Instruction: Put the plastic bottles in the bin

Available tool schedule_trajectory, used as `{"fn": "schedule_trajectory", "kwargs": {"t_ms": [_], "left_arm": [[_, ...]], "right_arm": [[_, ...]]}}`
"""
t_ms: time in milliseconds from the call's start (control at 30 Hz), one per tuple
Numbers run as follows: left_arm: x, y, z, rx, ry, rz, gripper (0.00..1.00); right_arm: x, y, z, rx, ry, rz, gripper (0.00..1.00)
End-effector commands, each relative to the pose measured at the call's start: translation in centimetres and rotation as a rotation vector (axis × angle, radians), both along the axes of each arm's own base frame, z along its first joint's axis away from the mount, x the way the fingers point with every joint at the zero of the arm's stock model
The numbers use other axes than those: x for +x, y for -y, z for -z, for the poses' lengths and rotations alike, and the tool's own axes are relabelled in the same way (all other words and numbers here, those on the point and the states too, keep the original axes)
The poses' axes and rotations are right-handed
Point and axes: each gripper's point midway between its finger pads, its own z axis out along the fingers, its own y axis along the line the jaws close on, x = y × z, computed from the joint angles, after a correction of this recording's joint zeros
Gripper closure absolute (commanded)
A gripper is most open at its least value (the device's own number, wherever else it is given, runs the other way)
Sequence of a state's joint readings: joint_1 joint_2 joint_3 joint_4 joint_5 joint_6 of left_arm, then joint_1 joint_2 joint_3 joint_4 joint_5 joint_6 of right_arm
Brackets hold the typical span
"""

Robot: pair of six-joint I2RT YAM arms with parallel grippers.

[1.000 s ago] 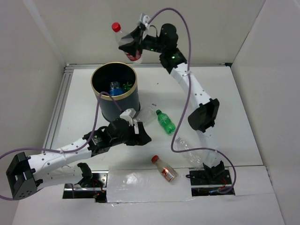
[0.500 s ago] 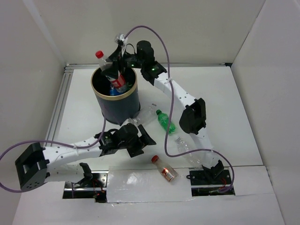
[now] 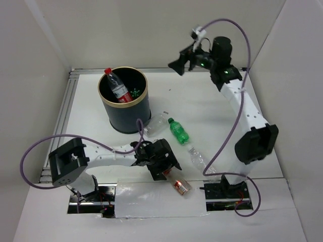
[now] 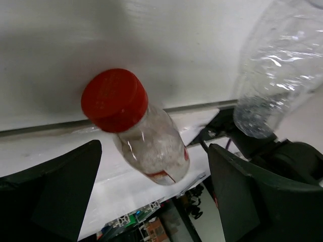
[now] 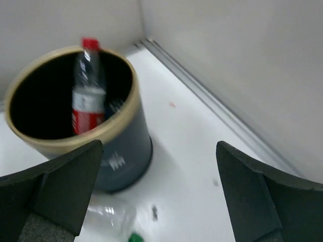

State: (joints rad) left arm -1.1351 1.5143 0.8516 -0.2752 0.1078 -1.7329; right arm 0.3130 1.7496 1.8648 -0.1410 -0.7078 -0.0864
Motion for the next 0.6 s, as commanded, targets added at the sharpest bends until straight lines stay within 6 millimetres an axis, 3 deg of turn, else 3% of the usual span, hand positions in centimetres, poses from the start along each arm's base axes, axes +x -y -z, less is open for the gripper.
{"fn": "schedule_trajectory", "kwargs": {"t_ms": [0, 67, 100, 133, 167, 267, 367, 400, 467, 500, 567], "left_arm": [[-1.3, 2.1, 0.4, -0.001, -0.076, 0.034, 0.01], [-2.0, 2.7, 0.8, 0.011, -0.104, 0.069, 0.03], [-2.2, 2.7, 1.4, 0.035, -0.128, 0.075, 0.06], [-2.6, 2.5, 1.9, 0.050, -0.147, 0.080, 0.14], [-2.6, 2.5, 1.9, 0.050, -0.142, 0.089, 0.20], [-2.1, 2.8, 2.2, 0.071, -0.118, 0.099, 0.42], [-0.9, 3.3, 0.9, 0.054, -0.030, 0.116, 0.63], [-0.6, 3.0, 0.3, 0.064, 0.011, 0.140, 0.74], [1.6, 3.5, -3.2, 0.031, 0.177, 0.145, 0.85], [2.0, 2.7, -4.1, 0.063, 0.234, 0.183, 0.87], [4.0, 3.3, -9.2, 0.021, 0.397, 0.198, 0.93]], "right_arm": [[-1.4, 6.1, 4.8, -0.081, -0.096, 0.119, 0.00], [-2.4, 8.5, 7.3, -0.097, -0.167, 0.136, 0.00], [-2.7, 10.8, 9.8, -0.103, -0.239, 0.173, 0.00], [-3.9, 11.9, 10.3, -0.108, -0.264, 0.182, 0.00], [-4.8, 12.7, 12.3, -0.119, -0.310, 0.174, 0.00], [-6.7, 15.5, 14.2, -0.134, -0.374, 0.208, 0.00], [-8.9, 17.5, 16.9, -0.142, -0.504, 0.213, 0.00], [-9.6, 17.7, 17.6, -0.138, -0.539, 0.200, 0.00], [-11.0, 19.0, 19.2, -0.153, -0.612, 0.216, 0.00], [-11.4, 19.2, 20.1, -0.184, -0.617, 0.210, 0.00], [-12.7, 20.3, 21.0, -0.215, -0.649, 0.232, 0.00]]}}
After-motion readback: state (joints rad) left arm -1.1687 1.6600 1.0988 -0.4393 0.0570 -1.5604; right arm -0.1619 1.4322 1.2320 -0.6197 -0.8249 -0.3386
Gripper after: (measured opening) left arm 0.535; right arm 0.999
